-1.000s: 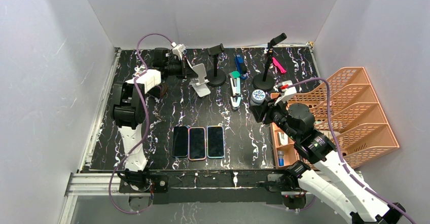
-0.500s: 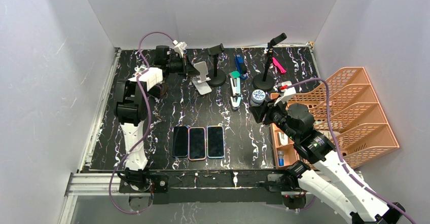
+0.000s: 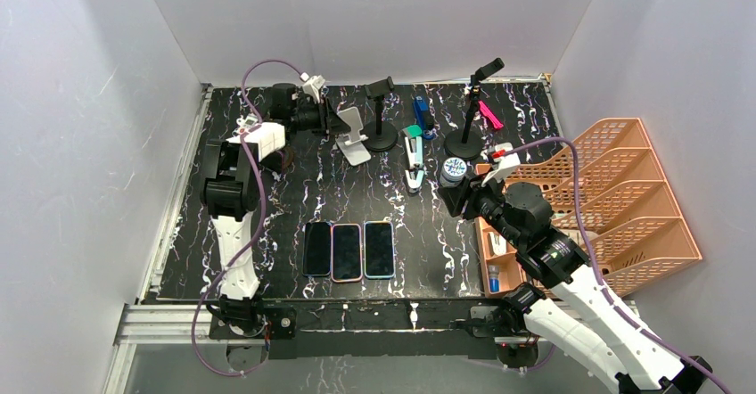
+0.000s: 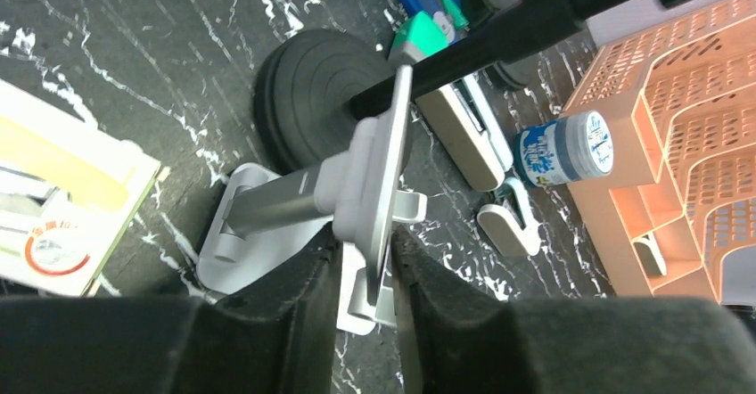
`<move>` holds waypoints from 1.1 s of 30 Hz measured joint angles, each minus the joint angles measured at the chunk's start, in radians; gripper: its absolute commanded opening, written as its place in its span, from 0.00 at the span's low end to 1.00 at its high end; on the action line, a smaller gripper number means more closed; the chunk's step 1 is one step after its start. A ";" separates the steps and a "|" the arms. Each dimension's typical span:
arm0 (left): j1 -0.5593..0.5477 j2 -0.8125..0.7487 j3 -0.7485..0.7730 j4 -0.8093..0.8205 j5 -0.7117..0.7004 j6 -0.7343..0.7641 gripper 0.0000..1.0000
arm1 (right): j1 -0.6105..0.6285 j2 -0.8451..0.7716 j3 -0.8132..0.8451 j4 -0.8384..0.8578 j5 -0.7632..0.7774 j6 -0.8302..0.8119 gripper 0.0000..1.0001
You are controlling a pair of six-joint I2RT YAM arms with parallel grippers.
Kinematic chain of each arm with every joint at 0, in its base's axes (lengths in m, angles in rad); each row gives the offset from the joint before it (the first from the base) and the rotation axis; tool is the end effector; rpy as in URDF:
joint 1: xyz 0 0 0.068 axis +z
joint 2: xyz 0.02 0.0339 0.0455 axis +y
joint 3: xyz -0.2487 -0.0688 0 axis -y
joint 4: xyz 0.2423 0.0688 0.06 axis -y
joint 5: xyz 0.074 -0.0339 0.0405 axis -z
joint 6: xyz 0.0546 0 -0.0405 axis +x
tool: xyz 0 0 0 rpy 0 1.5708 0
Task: Remove the phone from the phone stand
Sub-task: Place the phone stand at the center of the board.
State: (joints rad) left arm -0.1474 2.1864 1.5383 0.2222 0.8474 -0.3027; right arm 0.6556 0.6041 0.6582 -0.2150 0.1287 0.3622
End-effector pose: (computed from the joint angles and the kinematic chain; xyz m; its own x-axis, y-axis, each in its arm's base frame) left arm 0.4819 -0.1129 0.1726 -0.6203 -0.1074 -0.7769 0.6155 0.5474 -0.5671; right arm 0.1474 0.1045 0.3073 -0.2974 0.2146 -0.9303 -0.4265 0.8420 0.3305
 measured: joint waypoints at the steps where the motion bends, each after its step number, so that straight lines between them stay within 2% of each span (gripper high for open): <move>1: 0.001 0.000 -0.011 0.008 -0.005 -0.003 0.34 | 0.000 0.000 0.000 0.000 0.000 0.000 0.55; 16: 0.002 -0.011 -0.114 0.055 -0.071 -0.031 0.77 | 0.000 0.006 0.000 0.000 0.000 0.000 0.55; 24: 0.002 -0.092 -0.193 0.063 -0.140 -0.031 0.80 | 0.000 0.006 0.000 0.000 -0.001 0.002 0.55; 33: 0.002 -0.306 -0.283 0.055 -0.307 -0.032 0.80 | 0.000 0.011 0.000 0.000 -0.012 0.010 0.57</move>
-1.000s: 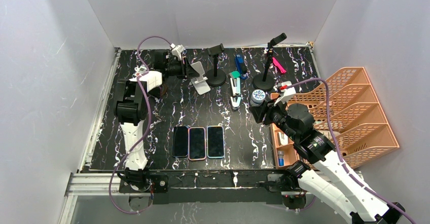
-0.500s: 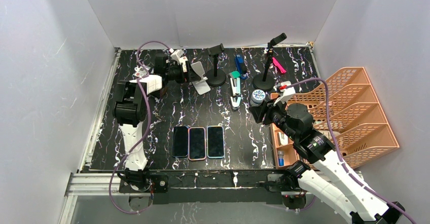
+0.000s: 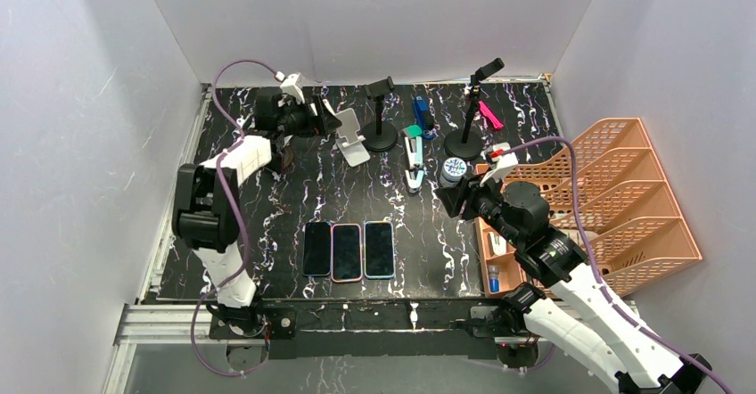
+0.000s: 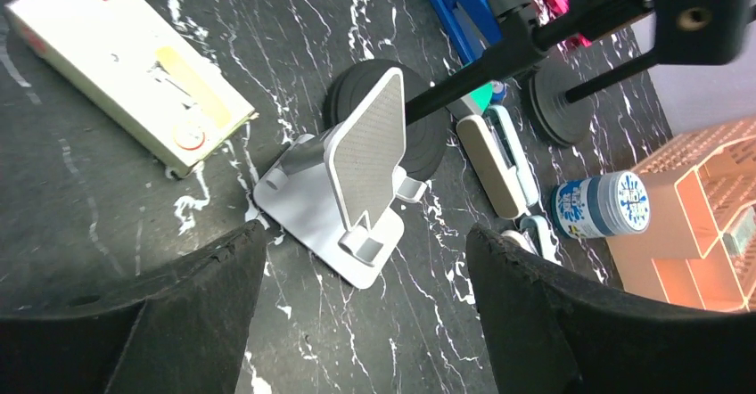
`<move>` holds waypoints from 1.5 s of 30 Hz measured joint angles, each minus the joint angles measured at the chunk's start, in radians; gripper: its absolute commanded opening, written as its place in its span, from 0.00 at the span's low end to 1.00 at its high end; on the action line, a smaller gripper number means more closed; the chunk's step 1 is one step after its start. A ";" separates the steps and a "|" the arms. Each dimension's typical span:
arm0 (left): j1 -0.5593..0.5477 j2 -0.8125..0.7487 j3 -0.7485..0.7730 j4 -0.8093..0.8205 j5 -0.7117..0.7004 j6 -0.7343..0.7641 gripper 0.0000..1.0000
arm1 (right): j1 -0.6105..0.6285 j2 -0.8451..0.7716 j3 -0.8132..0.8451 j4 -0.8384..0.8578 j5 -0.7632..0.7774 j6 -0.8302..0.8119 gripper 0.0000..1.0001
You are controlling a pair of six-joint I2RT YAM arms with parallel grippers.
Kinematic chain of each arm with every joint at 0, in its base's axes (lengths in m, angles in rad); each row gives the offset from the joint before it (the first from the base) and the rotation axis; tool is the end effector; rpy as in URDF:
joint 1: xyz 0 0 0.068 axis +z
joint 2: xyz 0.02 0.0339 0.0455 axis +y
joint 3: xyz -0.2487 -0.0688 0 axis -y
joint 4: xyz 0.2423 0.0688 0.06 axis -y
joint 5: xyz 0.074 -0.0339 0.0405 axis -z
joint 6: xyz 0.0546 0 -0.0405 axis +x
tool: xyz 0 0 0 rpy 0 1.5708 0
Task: Remove the phone from the phone stand
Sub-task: Place the phone stand at the center of the board, then remove the phone from the phone stand.
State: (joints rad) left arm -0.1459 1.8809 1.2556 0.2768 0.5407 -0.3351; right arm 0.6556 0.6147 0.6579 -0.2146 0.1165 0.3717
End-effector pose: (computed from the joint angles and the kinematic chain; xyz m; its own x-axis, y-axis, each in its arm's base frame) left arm 0.4322 -0.0919 0.2159 -0.5175 -0.2089 -0.8298 0.4586 0.7510 -0.4751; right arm 0.1487 0.1063 0.3055 -0.3129 0.2144 -0.9253 -0.4305 0.8364 0.3394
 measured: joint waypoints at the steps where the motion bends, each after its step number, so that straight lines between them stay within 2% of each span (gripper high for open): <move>1: 0.000 -0.030 -0.014 -0.005 -0.022 -0.002 0.80 | 0.000 0.002 0.000 0.000 -0.002 0.001 0.57; 14: 0.000 -0.548 -0.263 -0.107 -0.388 -0.129 0.80 | 0.000 0.057 0.008 0.000 -0.028 0.021 0.74; 17: -0.010 -0.681 -0.303 -0.132 -0.467 -0.169 0.80 | 0.000 0.115 0.035 0.000 -0.034 0.028 0.77; 21: -0.039 -0.816 -0.370 -0.169 -0.559 -0.199 0.80 | 0.000 0.274 0.135 -0.004 -0.041 0.051 0.78; 26: -0.052 -0.881 -0.438 -0.272 -0.671 -0.223 0.80 | 0.026 0.447 0.239 0.004 -0.016 0.094 0.80; 30: -0.068 -0.900 -0.471 -0.364 -0.763 -0.241 0.80 | 0.121 0.591 0.303 0.011 0.126 0.103 0.84; 33: -0.095 -0.930 -0.480 -0.423 -0.806 -0.248 0.80 | 0.205 0.763 0.422 -0.009 0.237 0.090 0.86; 36: -0.118 -0.977 -0.480 -0.463 -0.846 -0.254 0.80 | 0.240 0.942 0.570 -0.015 0.282 0.087 0.86; 41: -0.150 -1.046 -0.480 -0.549 -0.978 -0.271 0.80 | 0.239 1.043 0.612 0.106 0.227 0.065 0.84; 45: -0.177 -1.084 -0.480 -0.623 -1.085 -0.262 0.80 | 0.230 1.110 0.657 0.232 0.085 0.039 0.84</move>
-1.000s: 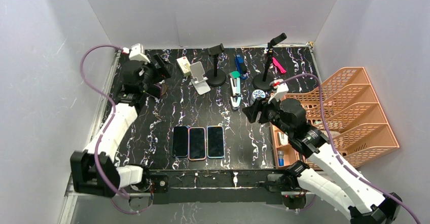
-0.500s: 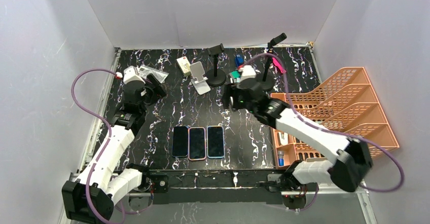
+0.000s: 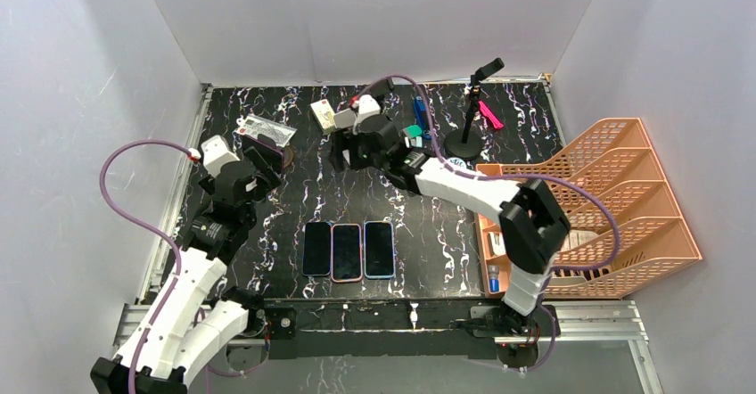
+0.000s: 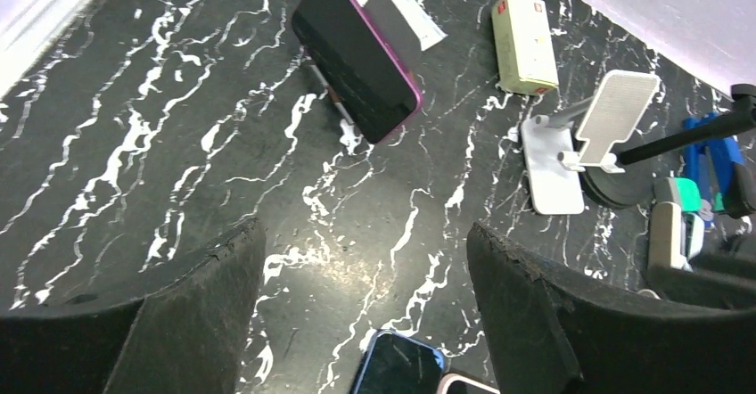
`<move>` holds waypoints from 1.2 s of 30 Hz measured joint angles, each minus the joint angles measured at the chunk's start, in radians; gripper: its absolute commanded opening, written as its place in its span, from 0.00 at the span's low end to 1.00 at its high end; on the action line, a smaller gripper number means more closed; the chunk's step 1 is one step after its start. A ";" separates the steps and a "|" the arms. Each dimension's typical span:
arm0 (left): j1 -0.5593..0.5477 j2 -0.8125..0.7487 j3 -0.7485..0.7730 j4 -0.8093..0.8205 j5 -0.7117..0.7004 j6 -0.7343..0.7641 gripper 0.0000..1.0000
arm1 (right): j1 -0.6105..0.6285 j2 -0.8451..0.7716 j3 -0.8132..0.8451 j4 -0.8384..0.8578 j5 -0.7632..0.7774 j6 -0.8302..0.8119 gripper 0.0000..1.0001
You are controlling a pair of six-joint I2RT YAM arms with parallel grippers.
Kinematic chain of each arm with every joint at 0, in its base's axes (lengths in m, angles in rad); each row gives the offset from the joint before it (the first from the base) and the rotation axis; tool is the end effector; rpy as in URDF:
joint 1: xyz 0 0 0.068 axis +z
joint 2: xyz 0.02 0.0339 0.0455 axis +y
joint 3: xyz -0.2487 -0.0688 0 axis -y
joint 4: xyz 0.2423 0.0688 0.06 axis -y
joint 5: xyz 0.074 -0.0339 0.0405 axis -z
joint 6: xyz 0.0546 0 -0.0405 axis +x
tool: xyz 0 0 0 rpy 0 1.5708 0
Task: Remove the phone from the phone stand
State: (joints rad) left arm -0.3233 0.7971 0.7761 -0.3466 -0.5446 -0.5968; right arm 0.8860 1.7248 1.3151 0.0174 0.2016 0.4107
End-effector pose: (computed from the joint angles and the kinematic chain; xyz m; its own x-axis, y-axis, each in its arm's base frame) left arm 0.2009 -0.0375 0.3029 -0.1769 -0.4477 -0.8765 -0.3459 0.8620 -0.3705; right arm 0.2755 0.3200 0.2690 -0.4780 0.0331 -0.8778 -0.4919 0.8178 0.2987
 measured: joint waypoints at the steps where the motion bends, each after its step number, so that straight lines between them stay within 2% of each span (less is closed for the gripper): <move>1: -0.006 -0.011 0.000 -0.013 -0.021 0.003 0.80 | -0.001 0.035 0.037 0.017 -0.037 -0.005 0.84; 6: -0.034 -0.074 -0.032 -0.037 -0.111 0.018 0.80 | -0.002 0.209 0.219 0.066 -0.161 -0.025 0.83; 18: -0.052 -0.109 -0.046 -0.066 -0.254 0.075 0.80 | -0.007 0.477 0.458 0.071 -0.365 -0.076 0.75; 27: -0.053 -0.154 -0.056 -0.057 -0.256 0.126 0.80 | -0.008 0.645 0.682 0.043 -0.465 -0.116 0.79; 34: -0.054 -0.152 -0.065 -0.054 -0.220 0.156 0.80 | -0.008 0.806 0.894 0.005 -0.470 -0.131 0.82; 36: -0.056 -0.153 -0.065 -0.051 -0.213 0.159 0.80 | -0.008 0.828 0.908 0.005 -0.466 -0.130 0.82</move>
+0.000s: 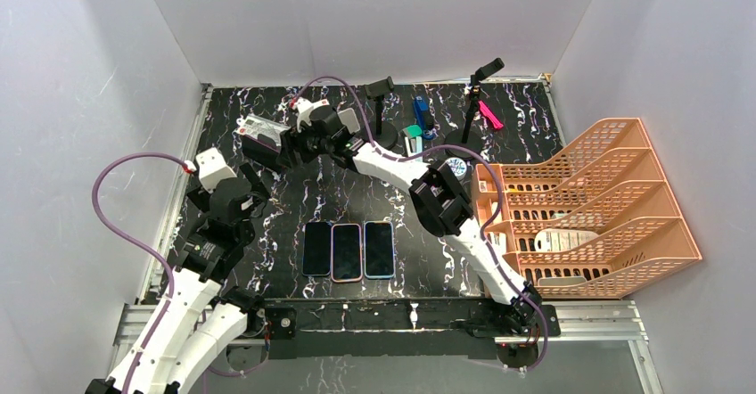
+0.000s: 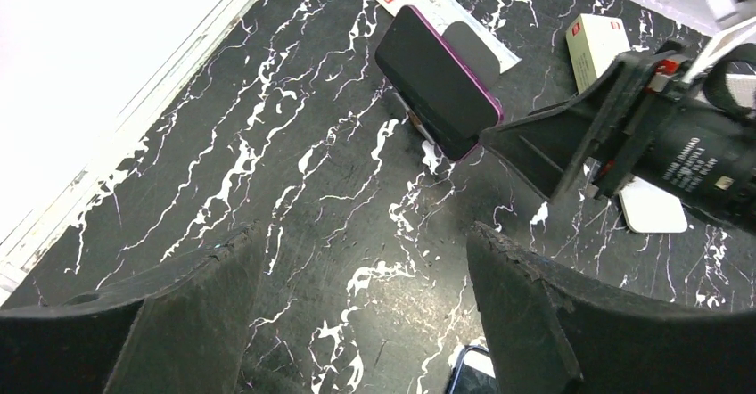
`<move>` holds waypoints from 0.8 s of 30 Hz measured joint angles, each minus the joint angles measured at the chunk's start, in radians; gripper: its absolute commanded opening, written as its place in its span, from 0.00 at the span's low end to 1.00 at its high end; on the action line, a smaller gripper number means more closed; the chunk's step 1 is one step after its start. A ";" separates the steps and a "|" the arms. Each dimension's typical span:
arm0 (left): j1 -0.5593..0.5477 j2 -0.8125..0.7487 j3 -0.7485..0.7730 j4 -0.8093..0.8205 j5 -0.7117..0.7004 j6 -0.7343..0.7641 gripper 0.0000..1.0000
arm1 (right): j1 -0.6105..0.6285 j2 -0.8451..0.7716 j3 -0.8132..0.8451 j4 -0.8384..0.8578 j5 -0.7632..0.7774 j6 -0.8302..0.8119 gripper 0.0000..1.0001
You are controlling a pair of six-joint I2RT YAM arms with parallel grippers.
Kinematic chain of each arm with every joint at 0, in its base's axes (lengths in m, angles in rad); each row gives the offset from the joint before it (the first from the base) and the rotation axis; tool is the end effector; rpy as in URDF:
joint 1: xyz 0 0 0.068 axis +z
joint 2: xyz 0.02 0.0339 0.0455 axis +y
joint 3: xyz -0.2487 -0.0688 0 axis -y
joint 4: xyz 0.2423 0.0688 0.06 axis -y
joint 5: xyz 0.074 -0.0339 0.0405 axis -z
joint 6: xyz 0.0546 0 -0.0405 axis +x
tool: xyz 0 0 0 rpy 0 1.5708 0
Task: Remove the phone from the phone stand
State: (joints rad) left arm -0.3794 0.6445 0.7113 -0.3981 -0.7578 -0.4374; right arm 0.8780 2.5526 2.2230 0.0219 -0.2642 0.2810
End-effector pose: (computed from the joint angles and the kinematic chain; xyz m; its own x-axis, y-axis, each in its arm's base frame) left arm 0.1685 -0.0268 0.3020 -0.1319 -0.2786 -0.9513 -0.4312 0.8803 -0.1980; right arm 0.3698 0.4679 0.1916 -0.4359 -0.1060 -0.8937 -0.8127 0.4730 0.3403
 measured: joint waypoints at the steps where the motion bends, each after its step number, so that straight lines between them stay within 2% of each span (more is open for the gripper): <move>1: -0.001 0.000 0.000 0.001 0.004 0.001 0.80 | 0.000 0.008 0.003 0.001 0.000 0.002 0.82; 16: -0.024 0.000 -0.012 0.009 0.035 0.010 0.80 | 0.000 0.059 0.008 0.109 -0.029 0.089 0.76; 24: -0.029 0.000 -0.013 0.009 0.037 0.010 0.80 | -0.001 0.111 0.079 0.161 -0.031 0.118 0.73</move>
State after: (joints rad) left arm -0.4084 0.6441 0.6979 -0.3889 -0.7208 -0.4271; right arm 0.8772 2.6637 2.3024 0.1829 -0.2955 0.3988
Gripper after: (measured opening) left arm 0.801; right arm 0.739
